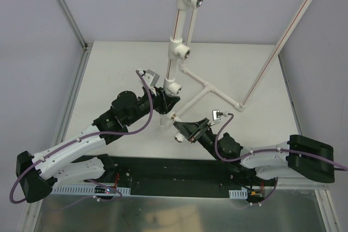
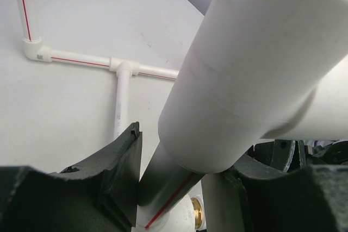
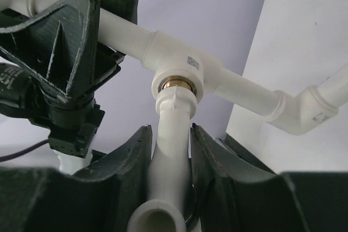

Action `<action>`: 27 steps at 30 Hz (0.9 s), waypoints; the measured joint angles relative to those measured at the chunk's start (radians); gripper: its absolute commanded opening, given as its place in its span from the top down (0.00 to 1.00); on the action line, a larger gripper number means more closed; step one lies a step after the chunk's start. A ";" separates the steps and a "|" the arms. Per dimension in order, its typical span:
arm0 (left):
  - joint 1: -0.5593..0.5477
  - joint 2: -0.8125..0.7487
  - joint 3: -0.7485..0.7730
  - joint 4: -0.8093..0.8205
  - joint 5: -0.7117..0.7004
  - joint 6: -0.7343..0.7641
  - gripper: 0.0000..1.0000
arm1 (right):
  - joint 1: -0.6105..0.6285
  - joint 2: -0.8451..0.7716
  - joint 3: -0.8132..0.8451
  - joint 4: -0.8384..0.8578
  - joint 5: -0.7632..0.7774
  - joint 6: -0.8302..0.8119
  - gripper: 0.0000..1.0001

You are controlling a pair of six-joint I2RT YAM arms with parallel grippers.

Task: Install the water faucets
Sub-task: Install the water faucet onto the adaptor.

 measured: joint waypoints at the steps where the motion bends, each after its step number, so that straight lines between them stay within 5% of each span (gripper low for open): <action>1: 0.000 -0.001 0.000 -0.002 0.000 0.000 1.00 | 0.000 0.004 0.000 0.001 0.000 0.036 1.00; 27: 0.000 -0.014 -0.015 -0.006 -0.019 0.024 1.00 | -0.002 0.222 -0.016 0.172 -0.017 0.867 1.00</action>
